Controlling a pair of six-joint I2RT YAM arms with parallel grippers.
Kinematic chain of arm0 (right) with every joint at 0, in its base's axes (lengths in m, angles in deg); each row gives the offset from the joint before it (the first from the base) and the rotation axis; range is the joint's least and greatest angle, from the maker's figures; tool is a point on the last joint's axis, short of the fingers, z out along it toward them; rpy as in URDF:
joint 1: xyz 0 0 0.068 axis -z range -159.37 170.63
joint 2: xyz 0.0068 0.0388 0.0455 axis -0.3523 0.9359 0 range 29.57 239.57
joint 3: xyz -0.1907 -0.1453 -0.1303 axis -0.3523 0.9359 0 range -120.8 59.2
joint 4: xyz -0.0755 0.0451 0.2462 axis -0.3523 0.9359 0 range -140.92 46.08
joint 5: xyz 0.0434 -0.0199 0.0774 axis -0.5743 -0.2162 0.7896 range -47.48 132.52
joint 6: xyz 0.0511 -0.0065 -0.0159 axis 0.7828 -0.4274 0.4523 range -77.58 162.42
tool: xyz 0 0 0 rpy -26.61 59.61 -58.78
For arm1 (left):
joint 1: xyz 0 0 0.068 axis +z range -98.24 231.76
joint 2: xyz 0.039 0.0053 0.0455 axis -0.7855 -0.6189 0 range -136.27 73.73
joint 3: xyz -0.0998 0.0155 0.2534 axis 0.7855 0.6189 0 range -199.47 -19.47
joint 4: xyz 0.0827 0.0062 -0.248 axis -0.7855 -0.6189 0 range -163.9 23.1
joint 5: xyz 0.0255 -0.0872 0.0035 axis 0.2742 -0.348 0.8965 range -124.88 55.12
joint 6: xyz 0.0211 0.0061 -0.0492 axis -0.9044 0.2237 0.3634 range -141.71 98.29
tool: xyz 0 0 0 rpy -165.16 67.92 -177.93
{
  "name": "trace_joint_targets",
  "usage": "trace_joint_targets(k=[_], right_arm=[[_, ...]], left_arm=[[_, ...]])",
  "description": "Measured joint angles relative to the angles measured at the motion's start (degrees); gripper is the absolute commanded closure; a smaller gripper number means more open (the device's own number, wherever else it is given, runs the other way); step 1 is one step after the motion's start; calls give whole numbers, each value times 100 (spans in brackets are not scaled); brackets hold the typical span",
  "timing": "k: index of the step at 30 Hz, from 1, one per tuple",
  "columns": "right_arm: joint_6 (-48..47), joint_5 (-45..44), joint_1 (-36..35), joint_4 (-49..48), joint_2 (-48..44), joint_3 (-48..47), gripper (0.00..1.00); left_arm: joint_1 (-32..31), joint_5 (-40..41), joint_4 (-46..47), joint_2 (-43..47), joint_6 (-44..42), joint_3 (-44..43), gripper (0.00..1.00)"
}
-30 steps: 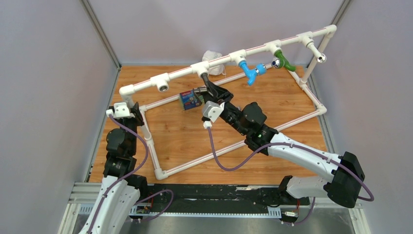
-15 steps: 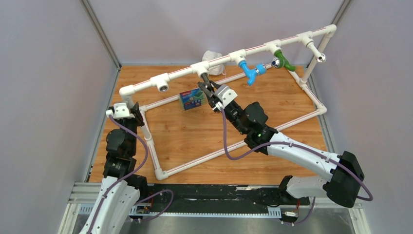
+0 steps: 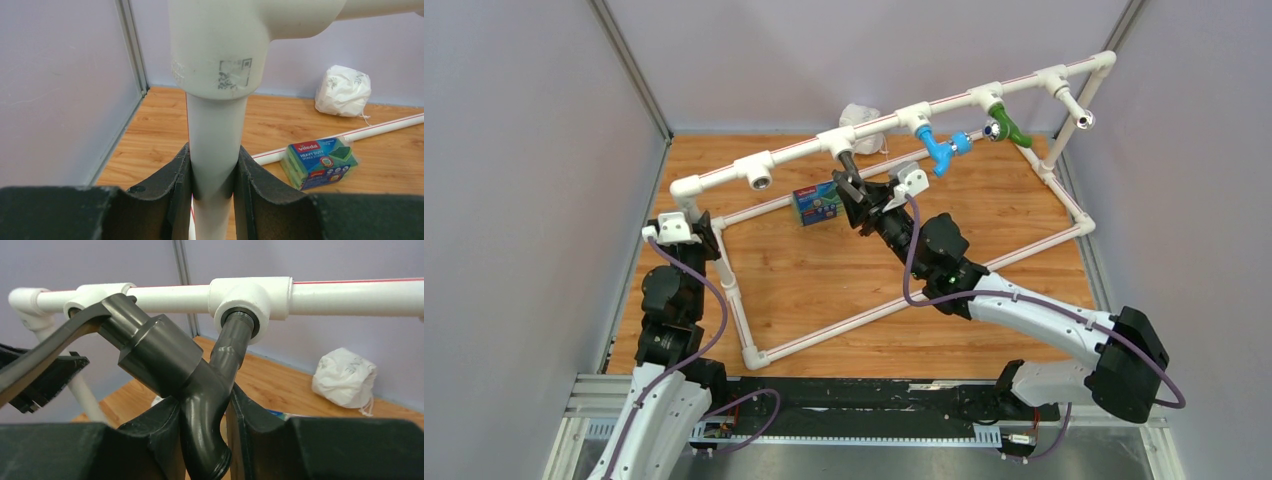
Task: Install the water faucets
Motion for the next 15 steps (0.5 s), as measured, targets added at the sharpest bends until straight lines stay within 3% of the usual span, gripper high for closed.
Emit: trace_joint_targets(k=[3, 7, 11, 15], right_arm=[[601, -136, -35, -122, 39, 31, 98], [713, -181, -70, -229, 59, 50, 70], [330, -164, -79, -612, 50, 243, 55], [-503, -138, -42, -826, -28, 396, 47]], left_arm=[[-26, 2, -15, 15, 0, 0, 100], [-35, 9, -24, 26, 2, 0, 100], [-44, 7, -68, 66, 2, 0, 100], [-68, 11, -129, 120, 0, 0, 100]])
